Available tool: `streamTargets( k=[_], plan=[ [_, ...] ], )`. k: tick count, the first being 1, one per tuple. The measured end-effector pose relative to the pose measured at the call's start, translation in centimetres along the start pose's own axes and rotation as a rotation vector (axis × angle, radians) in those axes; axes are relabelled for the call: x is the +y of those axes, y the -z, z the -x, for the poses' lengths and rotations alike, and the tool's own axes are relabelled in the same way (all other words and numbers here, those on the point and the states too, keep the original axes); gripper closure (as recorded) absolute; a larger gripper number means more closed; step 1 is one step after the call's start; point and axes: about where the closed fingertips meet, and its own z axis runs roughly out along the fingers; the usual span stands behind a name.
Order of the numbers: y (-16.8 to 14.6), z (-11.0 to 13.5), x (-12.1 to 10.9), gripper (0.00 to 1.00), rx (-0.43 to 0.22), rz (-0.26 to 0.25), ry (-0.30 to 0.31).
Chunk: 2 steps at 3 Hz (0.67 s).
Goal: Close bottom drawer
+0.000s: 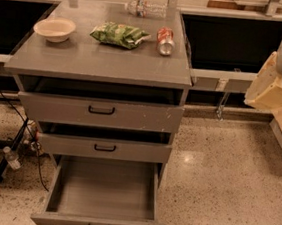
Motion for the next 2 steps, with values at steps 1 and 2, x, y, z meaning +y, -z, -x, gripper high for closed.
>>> streamTargets(
  k=[1,2],
  plan=[
    [0.0,0.0,0.0,0.97,0.0,0.0,0.0],
    [0.0,0.0,0.0,1.0,0.0,0.0,0.0]
  ],
)
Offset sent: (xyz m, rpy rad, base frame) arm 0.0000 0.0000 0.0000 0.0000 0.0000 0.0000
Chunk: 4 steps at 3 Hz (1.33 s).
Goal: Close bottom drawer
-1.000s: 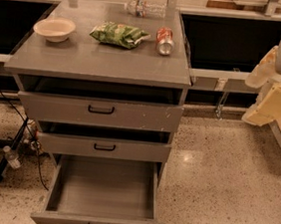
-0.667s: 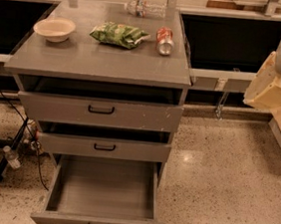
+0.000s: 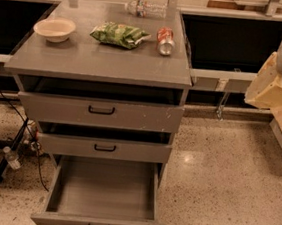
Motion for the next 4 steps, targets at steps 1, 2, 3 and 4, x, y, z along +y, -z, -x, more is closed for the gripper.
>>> streamTargets(
  k=[1,2,3,4],
  plan=[
    [-0.2,0.0,0.1,1.0,-0.002,0.0,-0.002],
    [-1.7,0.2,1.1,1.0,-0.026,0.001,-0.019],
    [-4.7,0.0,2.6,1.0,-0.046,0.047,-0.019],
    [-9.0,-0.1,5.0,1.0,-0.035,0.119,0.01]
  ],
)
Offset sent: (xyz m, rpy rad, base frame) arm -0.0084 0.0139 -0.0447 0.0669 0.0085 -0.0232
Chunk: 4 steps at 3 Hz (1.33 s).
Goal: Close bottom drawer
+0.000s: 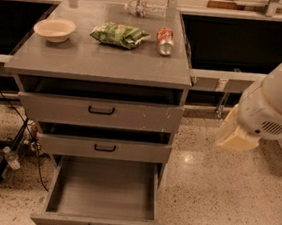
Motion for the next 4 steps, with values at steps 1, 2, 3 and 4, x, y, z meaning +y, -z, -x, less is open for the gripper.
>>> streamTargets(
  k=[1,2,3,4],
  plan=[
    [-4.1,-0.6,1.5,1.0,0.051,0.079,0.019],
    [-4.3,-0.7,1.7,1.0,0.053,0.082,0.019],
    [-4.7,-0.8,1.9,1.0,0.051,0.093,0.019],
    [-8.3,-1.0,3.3,1.0,0.042,0.155,0.036]
  ],
)
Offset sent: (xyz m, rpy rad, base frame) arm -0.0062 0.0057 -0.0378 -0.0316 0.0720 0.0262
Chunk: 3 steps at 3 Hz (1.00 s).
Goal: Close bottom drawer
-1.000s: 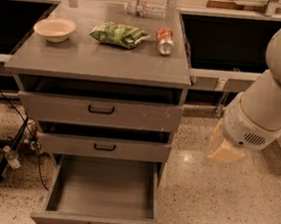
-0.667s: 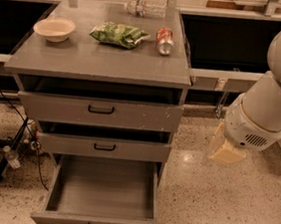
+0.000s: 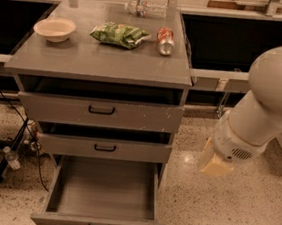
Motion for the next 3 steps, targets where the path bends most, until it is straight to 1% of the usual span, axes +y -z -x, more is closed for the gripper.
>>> streamTargets(
  k=[1,2,3],
  plan=[
    [-5.2,-0.1,1.0,1.0,-0.008,0.072,0.026],
    [-9.5,-0.2,1.9,1.0,-0.001,0.136,0.047],
    [-13.5,-0.5,2.9,1.0,0.022,0.2,0.062]
  ],
)
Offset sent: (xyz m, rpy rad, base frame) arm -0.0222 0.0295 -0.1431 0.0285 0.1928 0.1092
